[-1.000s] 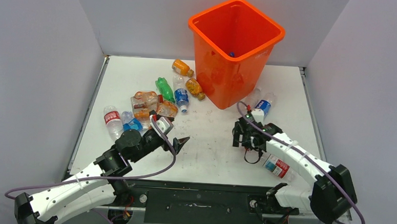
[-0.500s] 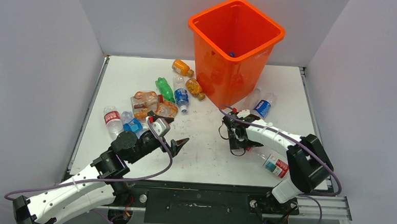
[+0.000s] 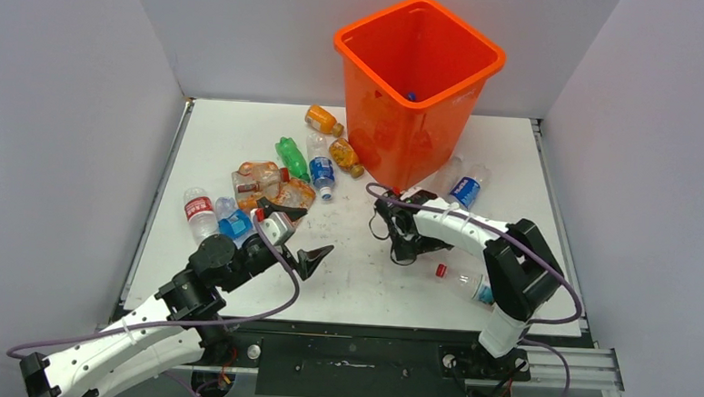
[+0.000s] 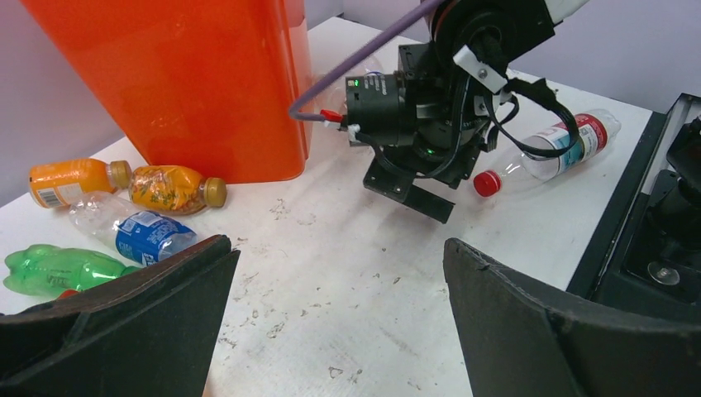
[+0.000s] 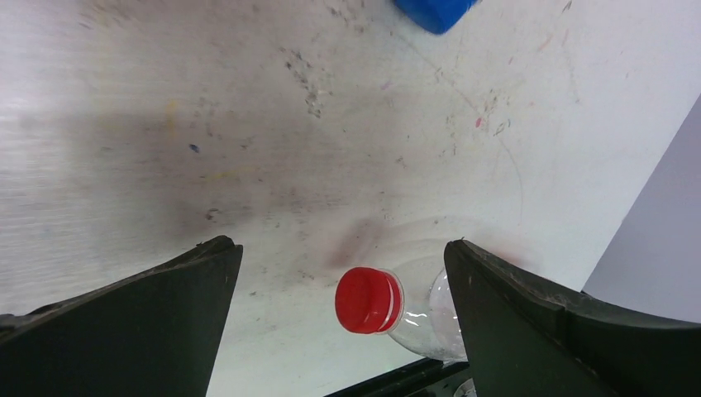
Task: Put the plastic bottles in the bin
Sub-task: Pick up the plastic bottle at the center of the board.
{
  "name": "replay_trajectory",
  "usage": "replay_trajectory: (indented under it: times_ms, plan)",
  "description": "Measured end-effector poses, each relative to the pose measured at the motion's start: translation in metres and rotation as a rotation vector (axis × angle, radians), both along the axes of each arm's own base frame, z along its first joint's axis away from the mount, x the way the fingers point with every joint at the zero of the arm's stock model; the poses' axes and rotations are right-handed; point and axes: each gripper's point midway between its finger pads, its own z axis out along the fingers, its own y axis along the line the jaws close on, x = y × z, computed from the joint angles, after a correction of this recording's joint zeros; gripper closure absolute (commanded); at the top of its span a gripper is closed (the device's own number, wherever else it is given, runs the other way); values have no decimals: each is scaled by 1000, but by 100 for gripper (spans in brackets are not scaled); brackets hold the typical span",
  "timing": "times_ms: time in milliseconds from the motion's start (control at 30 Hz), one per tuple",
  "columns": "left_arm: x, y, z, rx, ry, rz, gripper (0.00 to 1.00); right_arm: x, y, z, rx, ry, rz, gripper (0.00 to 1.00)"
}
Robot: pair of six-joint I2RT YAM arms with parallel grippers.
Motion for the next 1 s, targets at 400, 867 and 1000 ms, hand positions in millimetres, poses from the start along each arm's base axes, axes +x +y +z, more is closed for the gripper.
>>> replay_trajectory:
  times_ms: [400,867,1000]
  plan:
    - [-1,2,4,-10,-8,0,4,93,-31,126,561,-543,-365,6]
    - [1,1,-1,14,-12,21,4,153,-103,51,736,-662,-703,5]
    - [4,3,-3,30,-19,38,4,171,-113,30,733,-645,-737,4]
